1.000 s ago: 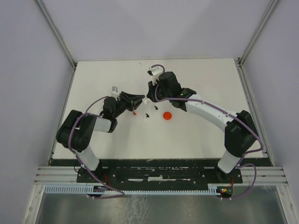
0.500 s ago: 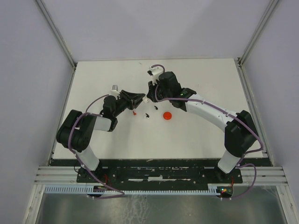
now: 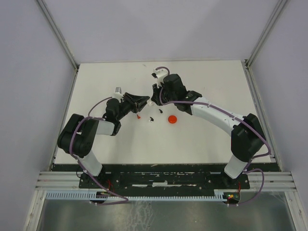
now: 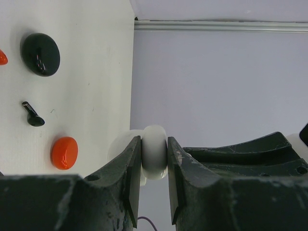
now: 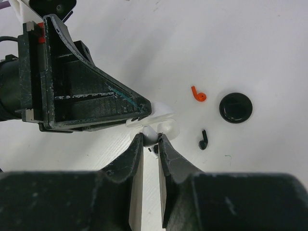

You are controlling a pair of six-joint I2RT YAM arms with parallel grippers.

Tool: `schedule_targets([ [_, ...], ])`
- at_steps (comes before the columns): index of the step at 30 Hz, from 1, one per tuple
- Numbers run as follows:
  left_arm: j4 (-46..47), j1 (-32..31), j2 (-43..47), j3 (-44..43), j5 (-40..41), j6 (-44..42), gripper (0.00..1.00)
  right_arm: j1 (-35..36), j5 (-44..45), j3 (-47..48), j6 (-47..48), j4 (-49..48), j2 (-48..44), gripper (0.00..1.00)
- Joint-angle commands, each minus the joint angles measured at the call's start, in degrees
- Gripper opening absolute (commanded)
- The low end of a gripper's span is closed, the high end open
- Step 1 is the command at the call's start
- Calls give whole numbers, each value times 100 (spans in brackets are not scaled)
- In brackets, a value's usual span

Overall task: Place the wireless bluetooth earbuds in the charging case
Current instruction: Adjust the earbud with the charging case.

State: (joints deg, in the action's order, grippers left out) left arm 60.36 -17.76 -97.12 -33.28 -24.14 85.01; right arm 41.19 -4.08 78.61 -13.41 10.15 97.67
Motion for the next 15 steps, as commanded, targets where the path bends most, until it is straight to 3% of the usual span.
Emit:
schedule_targets([
  [1, 247, -16, 235, -161, -108, 198, 3, -1, 21, 38, 93, -179, 68, 16],
  [15, 211, -15, 284, -203, -108, 191, 3, -3, -31, 21, 93, -173, 123, 16],
])
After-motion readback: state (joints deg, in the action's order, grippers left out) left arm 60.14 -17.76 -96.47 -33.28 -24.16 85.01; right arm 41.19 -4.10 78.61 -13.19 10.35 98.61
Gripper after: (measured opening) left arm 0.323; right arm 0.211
